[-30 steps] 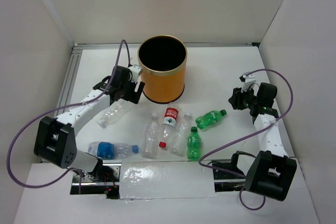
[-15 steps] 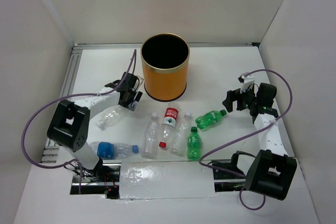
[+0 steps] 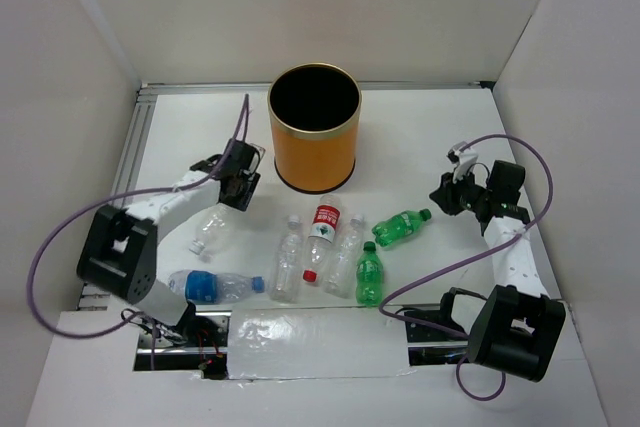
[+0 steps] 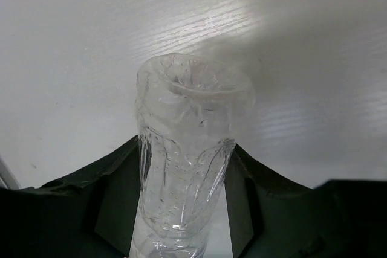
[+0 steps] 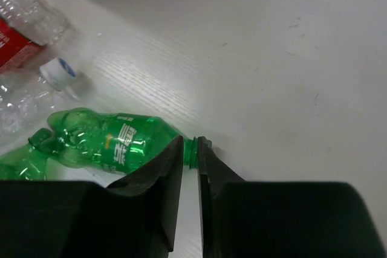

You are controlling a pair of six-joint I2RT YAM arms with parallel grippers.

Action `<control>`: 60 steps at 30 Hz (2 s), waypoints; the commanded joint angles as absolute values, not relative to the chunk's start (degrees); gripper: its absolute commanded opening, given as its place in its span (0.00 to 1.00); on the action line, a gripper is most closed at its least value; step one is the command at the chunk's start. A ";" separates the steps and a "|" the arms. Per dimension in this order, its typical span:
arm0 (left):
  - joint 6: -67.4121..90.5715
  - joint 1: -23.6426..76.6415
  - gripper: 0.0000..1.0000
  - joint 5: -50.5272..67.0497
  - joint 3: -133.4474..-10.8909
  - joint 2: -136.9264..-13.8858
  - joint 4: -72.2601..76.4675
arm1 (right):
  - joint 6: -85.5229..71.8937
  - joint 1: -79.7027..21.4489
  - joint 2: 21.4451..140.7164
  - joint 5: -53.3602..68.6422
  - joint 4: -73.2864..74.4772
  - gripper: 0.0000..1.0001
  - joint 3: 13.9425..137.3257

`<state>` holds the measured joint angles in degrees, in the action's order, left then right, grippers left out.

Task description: Put the plastic bottles in the bin

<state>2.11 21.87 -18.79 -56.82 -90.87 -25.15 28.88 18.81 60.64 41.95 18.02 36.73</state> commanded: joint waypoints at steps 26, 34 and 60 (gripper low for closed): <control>13.54 31.11 0.25 -1.56 -102.82 -97.81 9.88 | 101.13 17.23 67.41 58.99 46.74 0.87 40.25; 11.78 31.64 1.00 -4.65 -103.36 -95.72 0.20 | 127.53 8.37 76.53 50.02 51.59 0.93 43.06; 107.39 44.82 1.00 -15.92 -68.12 -76.55 -78.13 | 58.16 3.34 76.55 69.52 33.35 0.00 74.94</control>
<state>95.70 43.94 -18.68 -65.82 -75.16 -70.04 86.11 3.22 80.42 58.17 46.52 68.16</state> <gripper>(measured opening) 0.995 0.619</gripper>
